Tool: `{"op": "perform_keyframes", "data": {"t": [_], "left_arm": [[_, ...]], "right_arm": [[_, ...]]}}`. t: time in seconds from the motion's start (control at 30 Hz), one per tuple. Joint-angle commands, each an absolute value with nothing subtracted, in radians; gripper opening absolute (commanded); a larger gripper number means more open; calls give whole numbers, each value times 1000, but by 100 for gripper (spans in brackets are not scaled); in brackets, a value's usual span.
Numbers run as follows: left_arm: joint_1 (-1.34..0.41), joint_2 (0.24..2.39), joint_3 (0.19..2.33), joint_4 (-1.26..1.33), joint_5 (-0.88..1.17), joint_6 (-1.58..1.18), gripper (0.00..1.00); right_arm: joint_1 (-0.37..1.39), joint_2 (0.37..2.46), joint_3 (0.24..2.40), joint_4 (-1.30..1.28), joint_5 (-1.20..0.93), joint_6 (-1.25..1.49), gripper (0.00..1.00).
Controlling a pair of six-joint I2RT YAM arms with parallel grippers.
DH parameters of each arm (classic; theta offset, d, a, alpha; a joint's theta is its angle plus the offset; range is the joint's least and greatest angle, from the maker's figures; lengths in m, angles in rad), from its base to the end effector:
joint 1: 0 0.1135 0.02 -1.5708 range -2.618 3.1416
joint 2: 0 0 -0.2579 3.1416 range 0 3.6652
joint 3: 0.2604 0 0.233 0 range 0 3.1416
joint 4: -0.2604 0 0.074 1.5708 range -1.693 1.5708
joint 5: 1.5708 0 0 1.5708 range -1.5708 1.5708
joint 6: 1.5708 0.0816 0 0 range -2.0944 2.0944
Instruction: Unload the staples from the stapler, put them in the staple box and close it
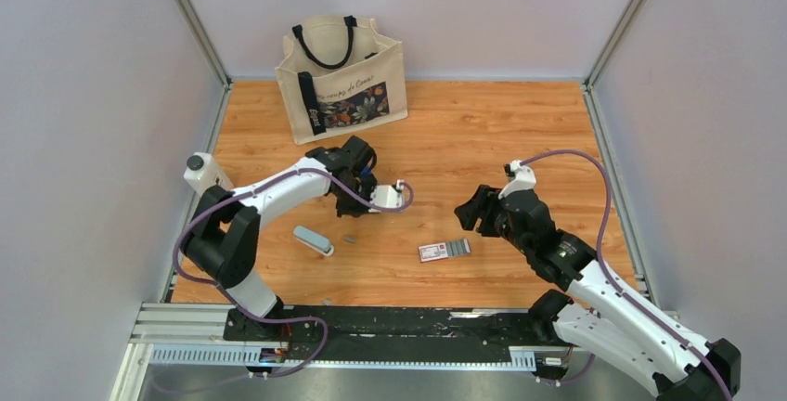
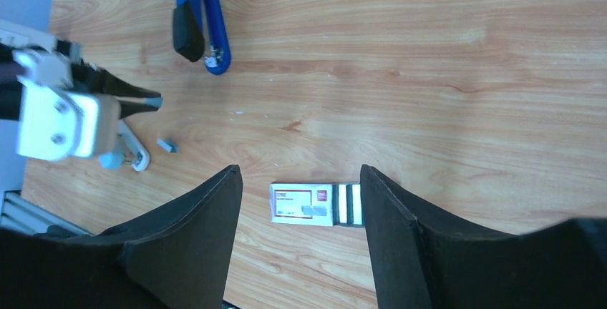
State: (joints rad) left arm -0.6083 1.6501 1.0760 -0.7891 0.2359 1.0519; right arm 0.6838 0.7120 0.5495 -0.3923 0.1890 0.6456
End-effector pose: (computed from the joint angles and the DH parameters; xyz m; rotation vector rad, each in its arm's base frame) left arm 0.2301 -0.1835 0.1486 2.1466 1.9146 -0.2666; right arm 0.1552 0.1067 0.2236 0.0730 2.1700 0.5828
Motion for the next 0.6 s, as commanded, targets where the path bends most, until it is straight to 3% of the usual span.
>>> {"op": "perform_keyframes", "data": {"t": [0.0,0.17,0.3,0.4,0.43,0.47,0.57], "left_arm": [[-612,1484,1251,-876,437,833,9],[-582,1384,1423,-787,748,475,9],[-525,1361,1411,-482,1015,35,9],[-489,1362,1278,57,1130,-529,10],[-485,1361,1188,380,1138,-666,11],[-483,1358,1149,513,1135,-872,11],[-482,1335,1068,687,1108,-989,13]], "right_arm": [[681,710,632,-327,92,612,65],[680,724,725,-265,-47,563,67],[680,727,772,-178,-205,568,67],[680,730,802,-117,-253,577,67],[680,735,811,-98,-264,583,66],[681,736,819,-85,-276,586,66],[681,755,856,-40,-319,610,64]]}}
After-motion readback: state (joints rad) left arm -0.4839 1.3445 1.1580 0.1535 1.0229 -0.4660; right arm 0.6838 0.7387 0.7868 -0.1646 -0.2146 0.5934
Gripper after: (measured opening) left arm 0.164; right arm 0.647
